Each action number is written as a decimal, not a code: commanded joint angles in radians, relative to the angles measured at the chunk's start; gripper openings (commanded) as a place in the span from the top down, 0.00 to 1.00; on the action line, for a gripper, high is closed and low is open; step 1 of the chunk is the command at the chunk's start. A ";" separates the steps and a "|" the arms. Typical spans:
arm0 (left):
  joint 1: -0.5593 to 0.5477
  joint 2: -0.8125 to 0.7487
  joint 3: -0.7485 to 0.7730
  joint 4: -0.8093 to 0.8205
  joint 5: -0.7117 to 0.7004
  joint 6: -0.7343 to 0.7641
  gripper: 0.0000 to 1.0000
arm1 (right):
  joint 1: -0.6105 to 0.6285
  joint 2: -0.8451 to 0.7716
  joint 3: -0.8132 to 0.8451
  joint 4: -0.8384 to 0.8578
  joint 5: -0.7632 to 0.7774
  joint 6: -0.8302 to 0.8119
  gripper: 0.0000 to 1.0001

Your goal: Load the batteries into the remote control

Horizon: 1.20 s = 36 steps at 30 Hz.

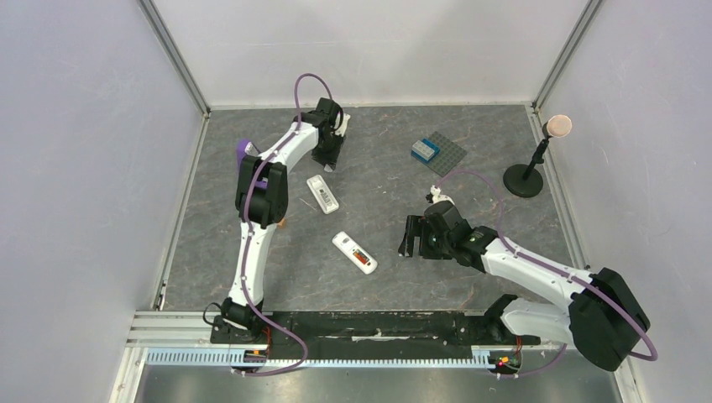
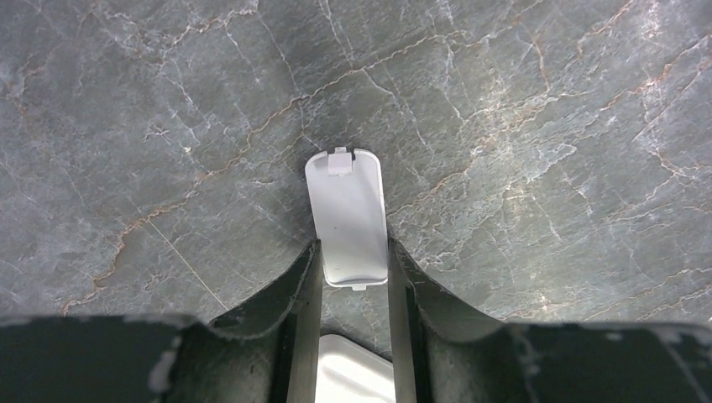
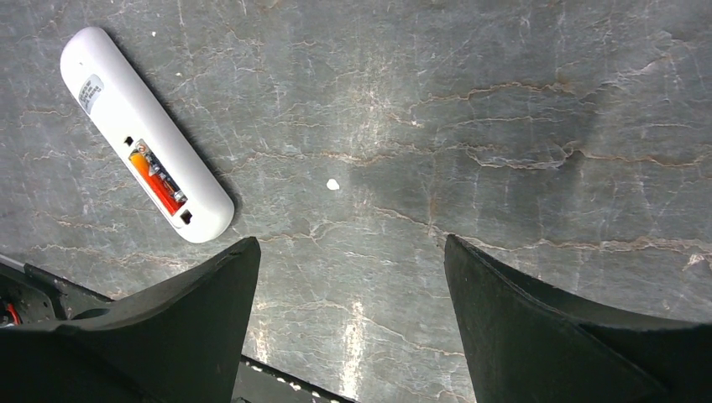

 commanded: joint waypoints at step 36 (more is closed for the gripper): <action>-0.431 -0.665 -0.927 0.528 0.217 -0.224 0.84 | -0.015 -0.086 -0.084 0.224 -0.048 0.140 0.23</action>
